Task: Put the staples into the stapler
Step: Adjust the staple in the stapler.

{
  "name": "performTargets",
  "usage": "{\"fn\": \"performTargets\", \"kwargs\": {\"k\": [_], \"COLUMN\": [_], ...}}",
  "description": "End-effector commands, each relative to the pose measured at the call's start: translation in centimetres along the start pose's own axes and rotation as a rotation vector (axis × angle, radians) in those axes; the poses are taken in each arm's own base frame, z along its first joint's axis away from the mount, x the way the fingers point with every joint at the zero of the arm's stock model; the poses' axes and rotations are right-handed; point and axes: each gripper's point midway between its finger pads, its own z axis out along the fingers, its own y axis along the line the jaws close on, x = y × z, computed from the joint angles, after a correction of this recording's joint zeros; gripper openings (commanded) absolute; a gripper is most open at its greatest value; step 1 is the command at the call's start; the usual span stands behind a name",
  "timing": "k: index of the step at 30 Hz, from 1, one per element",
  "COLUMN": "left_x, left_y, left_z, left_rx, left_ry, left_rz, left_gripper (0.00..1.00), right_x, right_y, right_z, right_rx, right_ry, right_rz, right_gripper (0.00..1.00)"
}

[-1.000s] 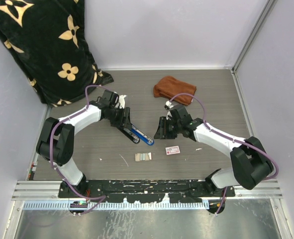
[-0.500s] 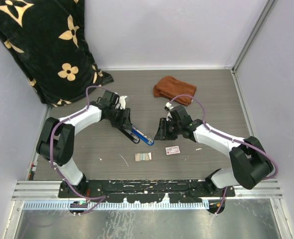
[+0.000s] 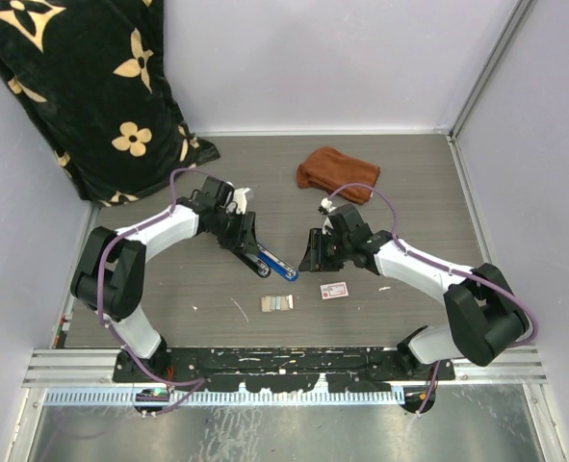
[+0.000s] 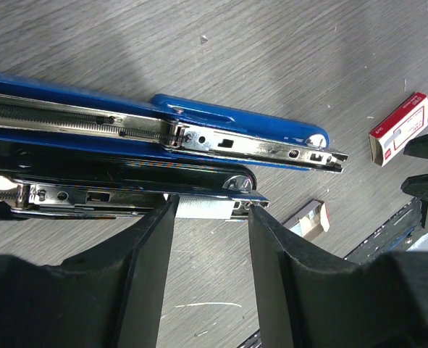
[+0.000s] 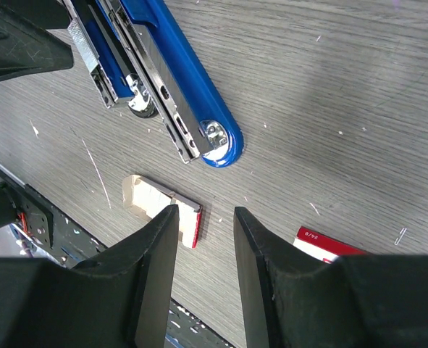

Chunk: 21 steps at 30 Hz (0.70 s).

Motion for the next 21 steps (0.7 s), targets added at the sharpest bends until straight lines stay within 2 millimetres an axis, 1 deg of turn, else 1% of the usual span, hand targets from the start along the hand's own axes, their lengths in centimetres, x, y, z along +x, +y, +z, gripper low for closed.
{"fn": "performTargets", "kwargs": {"k": [1, 11, 21], "left_x": [-0.38, -0.47, -0.50], "left_y": [-1.27, -1.71, -2.16], "left_z": [-0.37, -0.54, -0.60], "left_rx": [0.046, 0.057, 0.082], "left_ry": [-0.021, -0.031, -0.039], "left_rz": [0.029, 0.028, 0.027], "left_gripper": [0.47, 0.42, 0.40], "right_x": [-0.91, -0.91, -0.77], "right_y": [0.55, 0.47, 0.35], "right_z": [0.08, 0.18, 0.29], "right_rx": [-0.020, -0.017, -0.014], "right_ry": [-0.032, -0.030, -0.025], "right_rz": [0.001, 0.002, 0.003], "right_gripper": [0.42, 0.42, 0.42]}}
